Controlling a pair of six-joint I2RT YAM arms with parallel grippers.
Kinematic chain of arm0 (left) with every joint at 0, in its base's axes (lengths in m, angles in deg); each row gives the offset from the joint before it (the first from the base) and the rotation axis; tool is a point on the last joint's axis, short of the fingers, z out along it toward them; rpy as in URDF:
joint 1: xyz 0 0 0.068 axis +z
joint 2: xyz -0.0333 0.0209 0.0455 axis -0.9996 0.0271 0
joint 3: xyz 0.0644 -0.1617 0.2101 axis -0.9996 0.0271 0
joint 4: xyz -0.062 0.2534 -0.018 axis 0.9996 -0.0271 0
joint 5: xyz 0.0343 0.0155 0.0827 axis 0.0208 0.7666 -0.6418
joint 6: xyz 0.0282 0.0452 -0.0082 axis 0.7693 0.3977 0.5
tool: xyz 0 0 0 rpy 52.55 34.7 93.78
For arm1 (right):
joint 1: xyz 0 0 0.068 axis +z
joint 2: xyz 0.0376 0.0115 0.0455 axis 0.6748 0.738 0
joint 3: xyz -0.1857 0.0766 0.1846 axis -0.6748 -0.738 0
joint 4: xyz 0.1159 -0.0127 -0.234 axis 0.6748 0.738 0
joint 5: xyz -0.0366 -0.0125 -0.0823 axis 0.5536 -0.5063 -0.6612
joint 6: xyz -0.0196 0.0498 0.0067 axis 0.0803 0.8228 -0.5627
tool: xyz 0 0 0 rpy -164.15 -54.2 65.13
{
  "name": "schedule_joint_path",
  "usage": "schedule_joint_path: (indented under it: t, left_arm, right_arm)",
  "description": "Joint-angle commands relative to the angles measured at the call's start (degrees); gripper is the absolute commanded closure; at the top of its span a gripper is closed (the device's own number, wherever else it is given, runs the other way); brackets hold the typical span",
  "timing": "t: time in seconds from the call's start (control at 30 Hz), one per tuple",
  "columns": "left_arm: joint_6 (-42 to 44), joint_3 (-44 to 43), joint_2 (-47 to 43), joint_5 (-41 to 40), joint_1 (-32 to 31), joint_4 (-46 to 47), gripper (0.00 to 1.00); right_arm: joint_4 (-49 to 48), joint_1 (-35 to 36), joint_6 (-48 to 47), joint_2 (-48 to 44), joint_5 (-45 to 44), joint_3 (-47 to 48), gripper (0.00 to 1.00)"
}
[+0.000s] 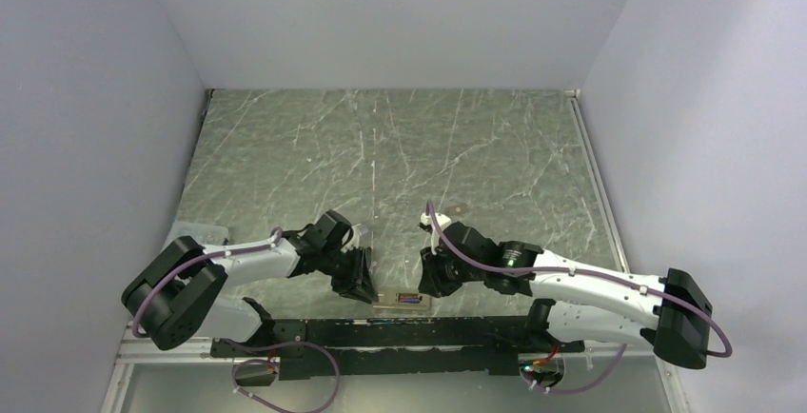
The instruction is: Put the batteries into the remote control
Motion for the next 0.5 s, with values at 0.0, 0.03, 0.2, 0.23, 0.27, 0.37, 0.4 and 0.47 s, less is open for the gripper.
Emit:
schedule_joint_path:
  t: [0.0, 0.03, 0.2, 0.23, 0.27, 0.37, 0.4, 0.47]
  left_arm:
    - [0.25, -0.09, 1.81, -3.99, -1.2, 0.06, 0.75]
    - [0.21, 0.03, 1.78, -4.03, -1.21, 0.14, 0.75]
    - [0.05, 0.04, 1.74, -4.21, -1.44, 0.27, 0.75]
    - [-0.01, 0.13, 1.74, -4.19, -1.43, 0.37, 0.75]
    - [-0.12, 0.25, 1.74, -4.21, -1.44, 0.45, 0.75]
    - [-0.32, 0.34, 1.65, -4.16, -1.51, 0.67, 0.75]
    - [-0.32, 0.27, 1.65, -4.2, -1.45, 0.61, 0.75]
    - [-0.32, 0.24, 1.77, -4.21, -1.56, 0.67, 0.75]
  right_arm:
    - [-3.14, -1.07, 5.59, 2.02, 3.24, 0.33, 0.8]
    - [-2.65, -1.19, 6.49, 3.12, 3.64, 0.5, 0.8]
    - [-3.39, -1.31, 9.9, 7.38, 6.26, 0.3, 0.77]
    - [-3.74, -1.31, 10.42, 7.7, 6.5, 0.07, 0.77]
    - [-4.09, -1.31, 10.84, 7.77, 6.52, -0.1, 0.77]
    - [-4.43, -1.34, 11.84, 7.11, 5.85, -0.56, 0.77]
    - [-4.27, -1.31, 11.99, 6.9, 5.58, -0.64, 0.77]
    - [-3.64, -1.31, 12.29, 6.93, 5.3, -0.62, 0.77]
